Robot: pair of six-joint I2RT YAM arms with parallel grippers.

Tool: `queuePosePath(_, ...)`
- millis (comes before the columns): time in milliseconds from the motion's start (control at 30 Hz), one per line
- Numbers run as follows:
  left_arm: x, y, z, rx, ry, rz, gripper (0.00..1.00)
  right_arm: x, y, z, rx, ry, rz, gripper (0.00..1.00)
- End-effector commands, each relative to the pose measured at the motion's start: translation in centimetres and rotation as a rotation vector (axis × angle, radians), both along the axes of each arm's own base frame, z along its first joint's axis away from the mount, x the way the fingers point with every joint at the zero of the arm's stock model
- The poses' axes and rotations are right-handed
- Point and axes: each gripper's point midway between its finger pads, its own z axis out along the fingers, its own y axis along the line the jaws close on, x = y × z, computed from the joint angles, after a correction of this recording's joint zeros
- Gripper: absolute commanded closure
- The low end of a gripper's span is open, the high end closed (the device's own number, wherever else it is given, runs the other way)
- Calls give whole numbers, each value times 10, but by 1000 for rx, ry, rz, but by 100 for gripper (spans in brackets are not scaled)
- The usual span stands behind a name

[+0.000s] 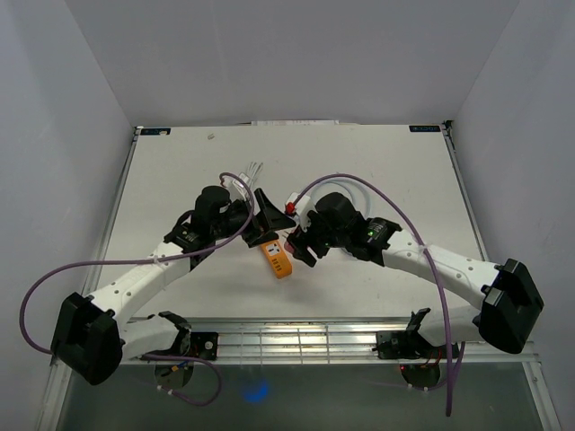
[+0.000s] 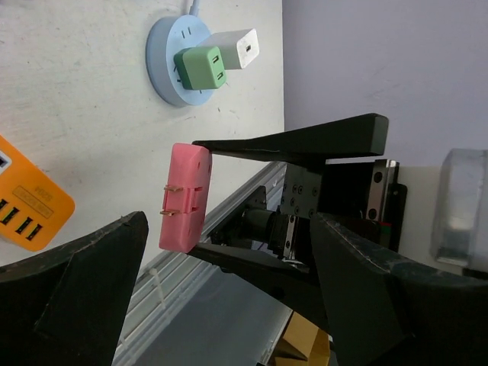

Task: Insert the plug

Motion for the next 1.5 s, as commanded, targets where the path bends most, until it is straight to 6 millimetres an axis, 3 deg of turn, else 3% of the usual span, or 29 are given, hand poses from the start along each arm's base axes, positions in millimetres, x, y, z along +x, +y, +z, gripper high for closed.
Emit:
queuePosePath(0,-6,-10,2,-43,15,-23,2,5,19,40,119,-47,16,46)
queuePosePath(300,-10,-13,-12,-45,59,-22,9,3,20,50,155,-62,28,46)
queuePosePath(633,-13,-22,-15,-57,55,-82,30,5,26,56,169,-66,34,48)
queuePosePath(667,-13,-23,-15,-58,54,-86,39,5,27,56,172,-65,38,48)
queuePosePath(733,-14,-23,-16,-61,56,-95,46,3,27,57,180,-65,46,48)
queuePosePath(867,-15,-24,-16,-68,46,-105,69,3,29,58,182,-65,50,48)
queuePosePath(900,-15,-24,-15,-71,43,-106,86,3,29,57,179,-64,53,47)
queuePosePath(967,-15,-25,-16,-72,42,-110,100,2,29,56,178,-62,58,46)
queuePosePath(1033,-15,-25,-14,-76,36,-113,100,1,28,55,178,-62,63,38)
queuePosePath(1100,-16,-25,-14,-79,33,-118,100,0,28,56,186,-66,66,19)
queuePosePath(1133,-16,-26,-13,-81,28,-120,100,-2,26,54,189,-65,67,3)
queuePosePath(1167,-17,-25,-13,-81,27,-122,100,-2,27,56,202,-72,69,0)
queuePosePath(1233,-17,-24,-13,-79,21,-121,100,-4,24,61,220,-81,70,10)
queuePosePath(1467,-12,-21,-9,-54,-16,-100,100,-10,9,67,248,-90,50,11)
